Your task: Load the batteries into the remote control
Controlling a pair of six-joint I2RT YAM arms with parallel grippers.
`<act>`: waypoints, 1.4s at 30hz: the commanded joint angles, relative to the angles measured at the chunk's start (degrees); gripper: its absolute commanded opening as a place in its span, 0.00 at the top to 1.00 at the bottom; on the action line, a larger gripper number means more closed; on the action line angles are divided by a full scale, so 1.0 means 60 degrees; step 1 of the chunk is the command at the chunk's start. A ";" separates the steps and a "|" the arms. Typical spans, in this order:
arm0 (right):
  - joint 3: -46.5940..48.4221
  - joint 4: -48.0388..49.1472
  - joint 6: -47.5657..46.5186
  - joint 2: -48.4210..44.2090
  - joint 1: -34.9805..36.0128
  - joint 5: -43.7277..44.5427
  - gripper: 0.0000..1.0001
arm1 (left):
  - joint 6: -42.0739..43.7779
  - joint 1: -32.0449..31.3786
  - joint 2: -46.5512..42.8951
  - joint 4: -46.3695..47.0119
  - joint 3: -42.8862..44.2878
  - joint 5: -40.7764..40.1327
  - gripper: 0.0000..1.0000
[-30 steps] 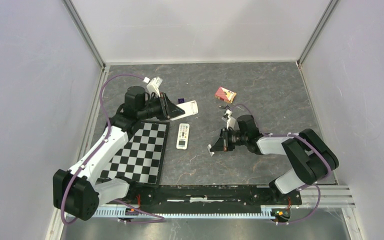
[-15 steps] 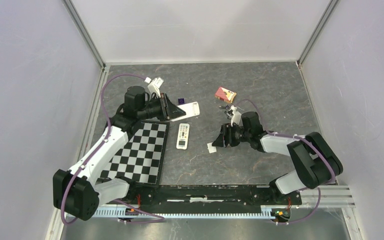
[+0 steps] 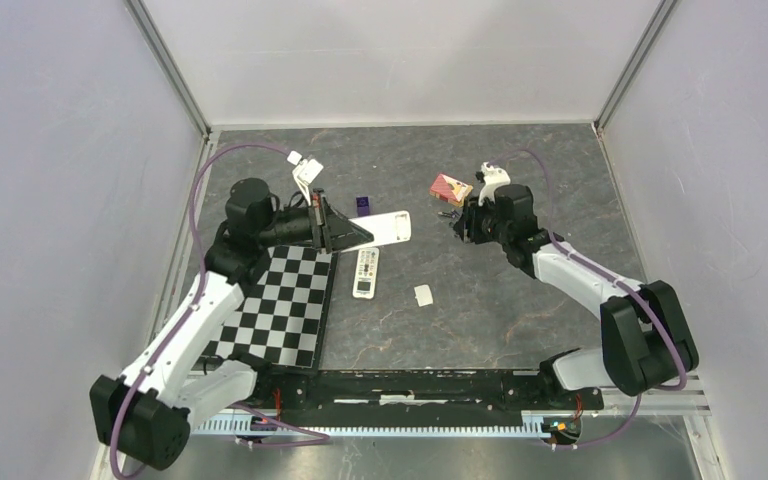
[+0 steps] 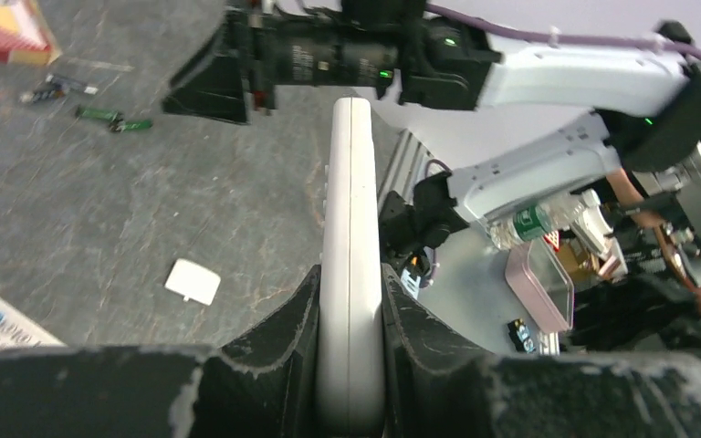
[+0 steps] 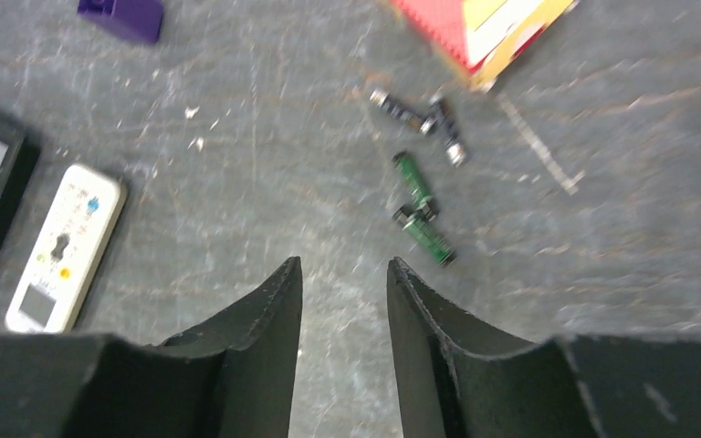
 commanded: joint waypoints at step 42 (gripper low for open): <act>0.1877 -0.0911 -0.3250 0.3397 -0.0009 0.0822 0.63 | 0.0333 -0.0067 -0.0741 0.1473 -0.0092 0.1406 0.98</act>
